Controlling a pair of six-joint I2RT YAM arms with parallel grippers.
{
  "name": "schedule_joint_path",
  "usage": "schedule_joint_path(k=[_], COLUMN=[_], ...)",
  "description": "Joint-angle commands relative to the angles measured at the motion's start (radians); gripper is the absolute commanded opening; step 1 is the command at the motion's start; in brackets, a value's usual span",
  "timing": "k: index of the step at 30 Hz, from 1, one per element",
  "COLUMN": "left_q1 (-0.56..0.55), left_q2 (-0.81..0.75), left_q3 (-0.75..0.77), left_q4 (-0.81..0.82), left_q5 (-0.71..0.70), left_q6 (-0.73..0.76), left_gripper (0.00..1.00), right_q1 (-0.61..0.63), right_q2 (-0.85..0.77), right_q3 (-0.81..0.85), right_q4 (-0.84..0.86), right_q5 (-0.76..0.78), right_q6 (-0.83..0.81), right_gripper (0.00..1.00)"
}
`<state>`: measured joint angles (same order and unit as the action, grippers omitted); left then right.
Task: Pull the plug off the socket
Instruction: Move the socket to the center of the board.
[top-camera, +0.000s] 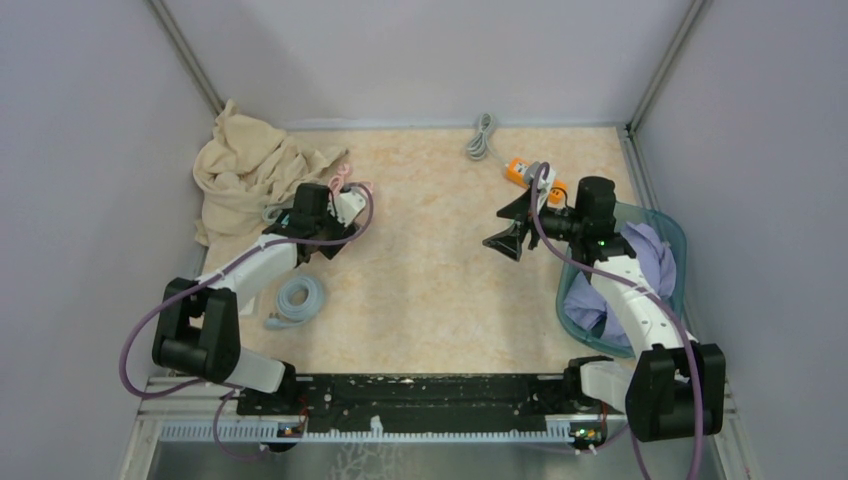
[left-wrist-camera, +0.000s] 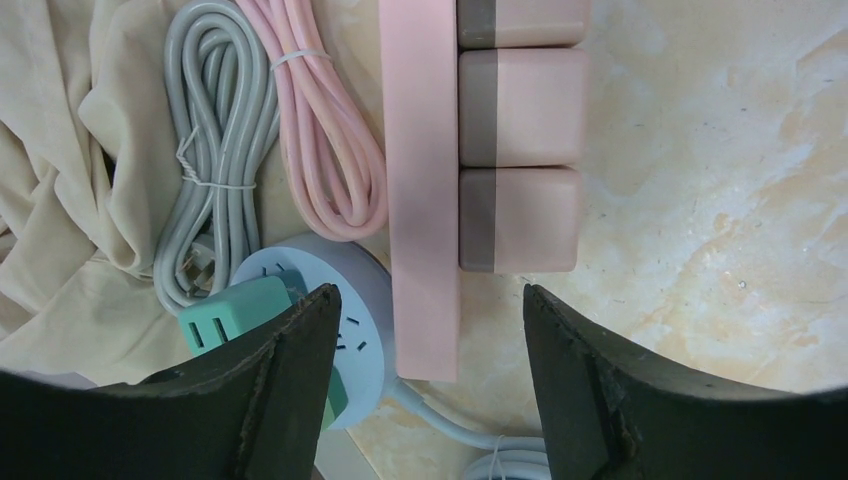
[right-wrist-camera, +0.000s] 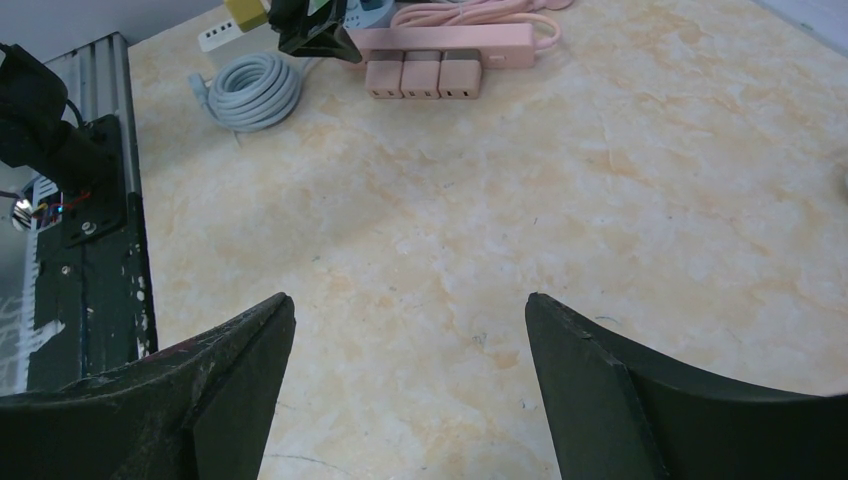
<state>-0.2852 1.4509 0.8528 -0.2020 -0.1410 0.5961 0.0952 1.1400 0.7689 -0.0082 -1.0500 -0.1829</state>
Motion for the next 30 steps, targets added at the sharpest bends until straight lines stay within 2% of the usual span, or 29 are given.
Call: schedule_joint_path(k=[1,10,15,23,30], left_q1=[0.006,0.008,0.018,0.039,0.042], left_q2=[-0.019,-0.037,-0.029,0.021,0.047], left_q3=[0.001,-0.041,-0.058,-0.050,-0.044], left_q4=[-0.033,0.009,0.022,0.026,0.029], left_q5=[0.033,-0.078,-0.079,-0.044,-0.010], left_q6=[0.013,0.015,0.008,0.001,0.005], left_gripper=[0.71,0.58,0.53,0.51,0.53], right_q1=[-0.006,-0.006,-0.006,-0.006,-0.006], right_q2=[0.003,0.006,0.005,0.000,-0.003], right_q3=[0.041,0.041,0.040,0.036,0.033], right_q4=[0.042,0.043,0.049,0.060,0.065], right_q5=[-0.029,-0.030,-0.033,-0.040,-0.041], right_q6=[-0.015,-0.012,-0.004,0.006,0.008], right_gripper=[0.85,0.85,0.85,0.85,0.85])
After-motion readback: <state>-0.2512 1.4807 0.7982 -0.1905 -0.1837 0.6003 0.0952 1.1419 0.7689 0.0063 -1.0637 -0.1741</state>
